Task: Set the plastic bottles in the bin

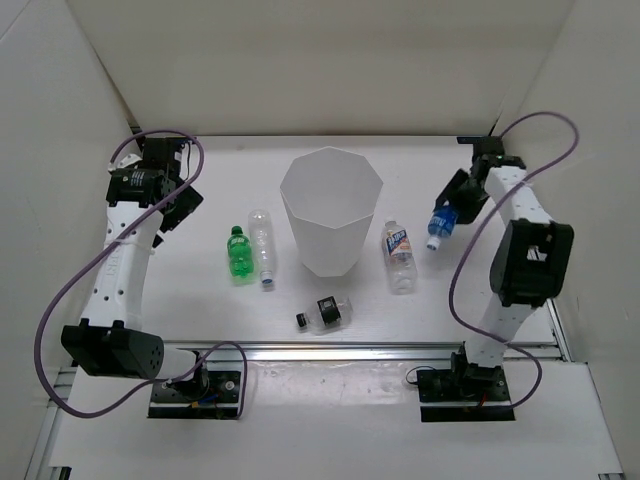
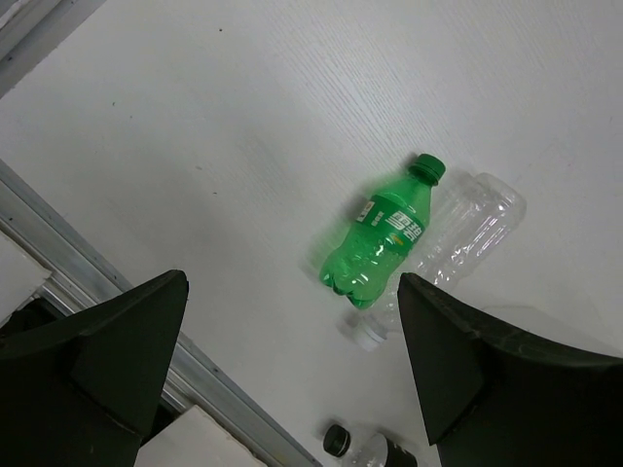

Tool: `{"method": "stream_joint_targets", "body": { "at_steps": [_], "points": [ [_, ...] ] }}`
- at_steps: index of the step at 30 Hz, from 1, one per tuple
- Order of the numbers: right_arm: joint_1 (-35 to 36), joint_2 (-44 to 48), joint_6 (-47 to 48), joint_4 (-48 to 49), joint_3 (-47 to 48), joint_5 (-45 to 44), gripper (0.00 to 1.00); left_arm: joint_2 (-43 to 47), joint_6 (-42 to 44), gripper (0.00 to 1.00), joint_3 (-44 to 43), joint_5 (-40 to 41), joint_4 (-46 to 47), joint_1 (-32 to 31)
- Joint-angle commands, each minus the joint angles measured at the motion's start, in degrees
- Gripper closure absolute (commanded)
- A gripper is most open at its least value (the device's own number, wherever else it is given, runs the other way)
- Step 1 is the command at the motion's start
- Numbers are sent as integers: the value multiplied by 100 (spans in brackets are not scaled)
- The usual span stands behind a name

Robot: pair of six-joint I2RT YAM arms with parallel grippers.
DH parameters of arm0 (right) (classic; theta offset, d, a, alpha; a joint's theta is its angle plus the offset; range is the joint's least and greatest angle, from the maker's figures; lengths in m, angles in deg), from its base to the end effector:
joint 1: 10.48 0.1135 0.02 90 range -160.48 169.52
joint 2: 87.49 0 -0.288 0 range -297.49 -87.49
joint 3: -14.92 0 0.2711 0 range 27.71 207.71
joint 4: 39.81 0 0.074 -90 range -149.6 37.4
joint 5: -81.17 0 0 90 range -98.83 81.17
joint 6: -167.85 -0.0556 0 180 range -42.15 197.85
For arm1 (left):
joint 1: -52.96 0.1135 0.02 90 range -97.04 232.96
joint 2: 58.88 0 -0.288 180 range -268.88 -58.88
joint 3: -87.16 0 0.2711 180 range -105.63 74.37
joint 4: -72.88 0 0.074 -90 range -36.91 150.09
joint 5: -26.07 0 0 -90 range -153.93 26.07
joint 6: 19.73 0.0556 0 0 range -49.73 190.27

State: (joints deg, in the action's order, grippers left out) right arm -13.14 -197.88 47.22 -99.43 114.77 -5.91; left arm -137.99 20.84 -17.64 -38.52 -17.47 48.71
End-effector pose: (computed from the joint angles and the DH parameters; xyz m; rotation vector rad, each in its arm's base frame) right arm 0.4305 -0.0172 0.2120 0.7934 2.6975 0.1884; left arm 0.2641 0.0043 0.4016 -1.0954 2.2974 0.2533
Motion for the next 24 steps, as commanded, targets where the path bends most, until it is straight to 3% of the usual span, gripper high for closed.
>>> {"method": "stream_joint_targets", "body": {
  "at_steps": [1, 5, 8, 13, 16, 24],
  "points": [
    [-24, 1474, -267, -72, 907, 443, 62, 186, -234, 0, 15, -202, -435, -14],
    [826, 2484, -260, 243, 1760, 517, 64, 186, 45, 0, 358, -1124, -94, 126],
    [1652, 2636, 83, 780, 2216, 613, 64, 238, 275, 0, 736, -1617, 310, 197],
    [3337, 1830, 961, 649, 3262, -237, 64, 28, 355, 0, 878, -1960, 567, 197],
    [3937, 1240, 1243, 499, 3695, -967, 64, -34, 355, 0, 738, -2031, 689, 197],
    [3983, 1134, 1182, 499, 3176, -1153, 46, -263, 469, 0, 192, -2154, 751, 197]
  ]
}}
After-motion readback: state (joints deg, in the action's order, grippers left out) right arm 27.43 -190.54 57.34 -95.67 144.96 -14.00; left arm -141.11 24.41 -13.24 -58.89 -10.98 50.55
